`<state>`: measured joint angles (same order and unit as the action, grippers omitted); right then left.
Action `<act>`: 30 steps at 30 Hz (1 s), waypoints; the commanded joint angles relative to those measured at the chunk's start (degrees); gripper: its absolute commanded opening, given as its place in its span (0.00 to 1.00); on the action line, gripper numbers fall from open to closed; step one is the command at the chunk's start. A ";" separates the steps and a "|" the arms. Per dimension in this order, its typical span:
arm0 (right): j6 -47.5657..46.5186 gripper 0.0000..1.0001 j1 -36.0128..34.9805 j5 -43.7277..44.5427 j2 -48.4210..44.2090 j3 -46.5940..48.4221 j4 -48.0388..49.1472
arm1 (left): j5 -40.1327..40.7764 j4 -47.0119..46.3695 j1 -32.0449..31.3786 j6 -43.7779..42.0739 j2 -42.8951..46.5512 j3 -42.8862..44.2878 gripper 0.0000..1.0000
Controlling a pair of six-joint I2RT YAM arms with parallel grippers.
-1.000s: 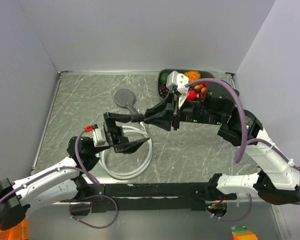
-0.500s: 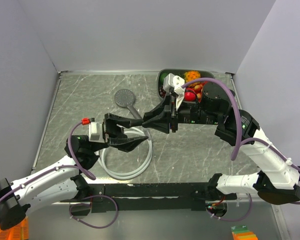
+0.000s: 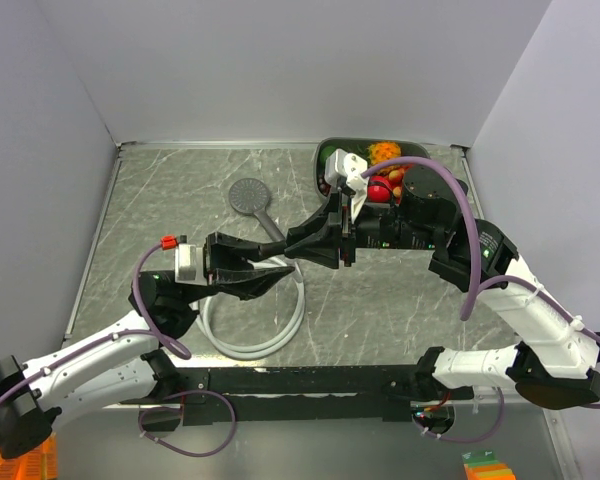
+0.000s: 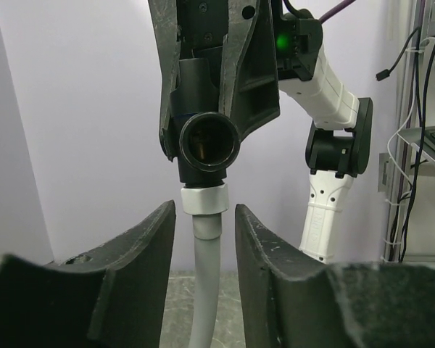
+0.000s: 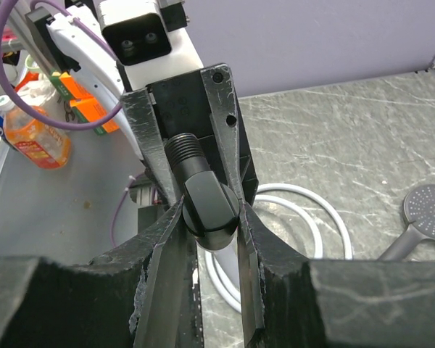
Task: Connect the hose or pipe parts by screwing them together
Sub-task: Install the adaptor on the pipeline.
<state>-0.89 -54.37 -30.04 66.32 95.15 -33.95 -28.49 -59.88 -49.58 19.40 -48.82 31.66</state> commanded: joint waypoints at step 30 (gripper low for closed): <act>-0.87 0.00 -0.21 -2.48 -0.41 0.56 4.16 | -4.21 -4.11 -0.16 2.05 0.92 0.07 0.40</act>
<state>-2.02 -54.39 -31.57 66.61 95.13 -34.33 -30.76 -60.62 -49.58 20.78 -48.95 31.62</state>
